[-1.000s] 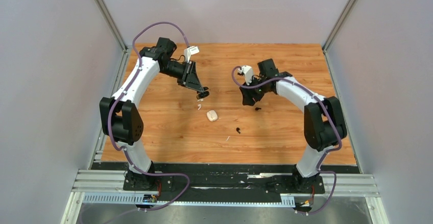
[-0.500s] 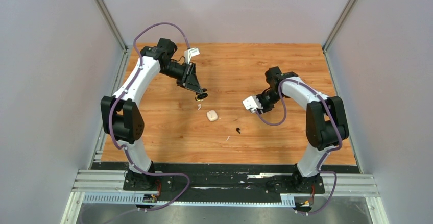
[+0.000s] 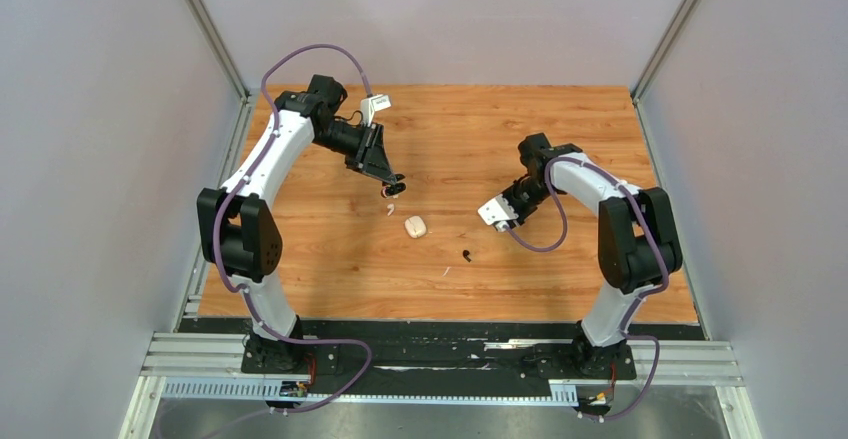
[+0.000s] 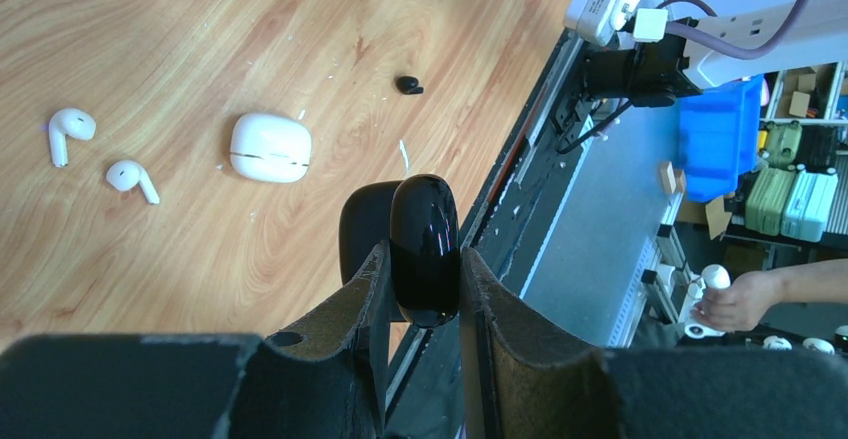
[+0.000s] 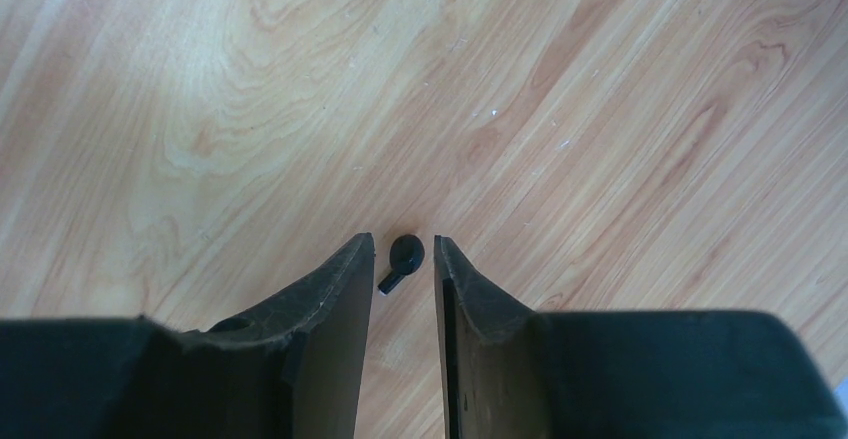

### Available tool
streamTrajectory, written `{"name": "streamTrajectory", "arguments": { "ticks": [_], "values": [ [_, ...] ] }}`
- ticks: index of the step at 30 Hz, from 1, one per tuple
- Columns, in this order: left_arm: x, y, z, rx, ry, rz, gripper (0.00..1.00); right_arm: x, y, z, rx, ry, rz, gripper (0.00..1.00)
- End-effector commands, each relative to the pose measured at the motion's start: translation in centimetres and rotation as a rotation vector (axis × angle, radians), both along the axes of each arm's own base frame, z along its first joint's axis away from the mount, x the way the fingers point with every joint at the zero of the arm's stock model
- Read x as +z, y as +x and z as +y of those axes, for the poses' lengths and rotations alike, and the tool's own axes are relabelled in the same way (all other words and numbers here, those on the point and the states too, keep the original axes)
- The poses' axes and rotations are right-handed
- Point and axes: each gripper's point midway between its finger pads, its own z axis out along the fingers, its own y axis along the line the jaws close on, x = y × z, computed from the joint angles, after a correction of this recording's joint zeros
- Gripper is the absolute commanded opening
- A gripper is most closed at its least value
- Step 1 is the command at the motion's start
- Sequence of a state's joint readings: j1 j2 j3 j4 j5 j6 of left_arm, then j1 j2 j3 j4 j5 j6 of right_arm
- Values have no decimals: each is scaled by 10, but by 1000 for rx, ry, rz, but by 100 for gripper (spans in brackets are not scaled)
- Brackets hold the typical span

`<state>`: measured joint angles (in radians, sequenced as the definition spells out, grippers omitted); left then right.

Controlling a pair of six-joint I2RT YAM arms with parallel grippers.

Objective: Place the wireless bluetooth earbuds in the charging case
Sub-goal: Pick up the earbud from the center of the board.

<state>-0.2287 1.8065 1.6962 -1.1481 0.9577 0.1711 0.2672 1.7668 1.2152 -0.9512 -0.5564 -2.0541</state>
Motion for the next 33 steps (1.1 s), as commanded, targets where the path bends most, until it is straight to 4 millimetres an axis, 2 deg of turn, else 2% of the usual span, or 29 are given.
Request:
{"name": "streamTrajectory", "arguments": {
  "ticks": [1,22,26,33],
  "values": [
    [19,-5,1,-18,-25,-85,0,-4,12,6,143,-5,-97,31],
    [14,-3,0,-16,-28,-63,0,-33,33,1,99,-79,-65,28],
    [12,-2,0,-16,-26,-59,0,-33,42,-1,60,-95,-53,29],
    [12,2,-1,-18,-25,-62,0,-35,47,-11,-11,-152,12,33]
  ]
}}
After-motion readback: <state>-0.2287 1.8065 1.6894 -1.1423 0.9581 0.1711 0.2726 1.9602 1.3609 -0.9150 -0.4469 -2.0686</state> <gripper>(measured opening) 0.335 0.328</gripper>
